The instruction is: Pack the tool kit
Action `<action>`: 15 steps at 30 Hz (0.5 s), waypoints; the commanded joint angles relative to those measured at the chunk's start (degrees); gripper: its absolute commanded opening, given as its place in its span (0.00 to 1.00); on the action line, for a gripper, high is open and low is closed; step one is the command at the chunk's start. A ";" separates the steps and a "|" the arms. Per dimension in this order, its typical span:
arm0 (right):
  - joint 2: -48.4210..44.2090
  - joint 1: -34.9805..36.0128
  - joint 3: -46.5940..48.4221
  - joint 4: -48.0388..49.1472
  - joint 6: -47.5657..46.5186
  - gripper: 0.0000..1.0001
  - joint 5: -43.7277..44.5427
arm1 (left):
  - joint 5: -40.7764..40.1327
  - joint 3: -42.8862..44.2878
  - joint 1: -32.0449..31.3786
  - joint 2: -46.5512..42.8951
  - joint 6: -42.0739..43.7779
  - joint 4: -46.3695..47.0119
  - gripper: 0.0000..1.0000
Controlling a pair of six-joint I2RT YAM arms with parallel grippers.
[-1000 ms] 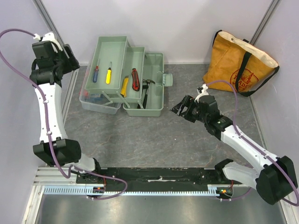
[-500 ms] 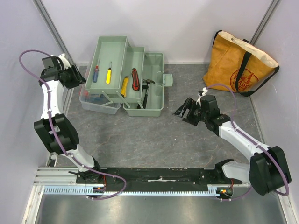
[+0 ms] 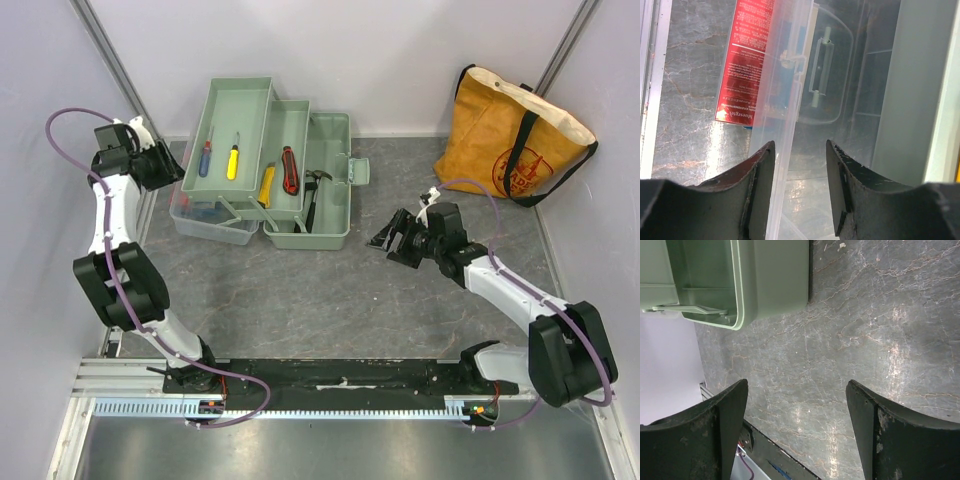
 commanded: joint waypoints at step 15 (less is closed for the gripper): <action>5.33 -0.17 2.04 6.89 0.04 0.84 -0.06 | -11.83 -0.73 -3.66 3.25 5.01 2.99 0.31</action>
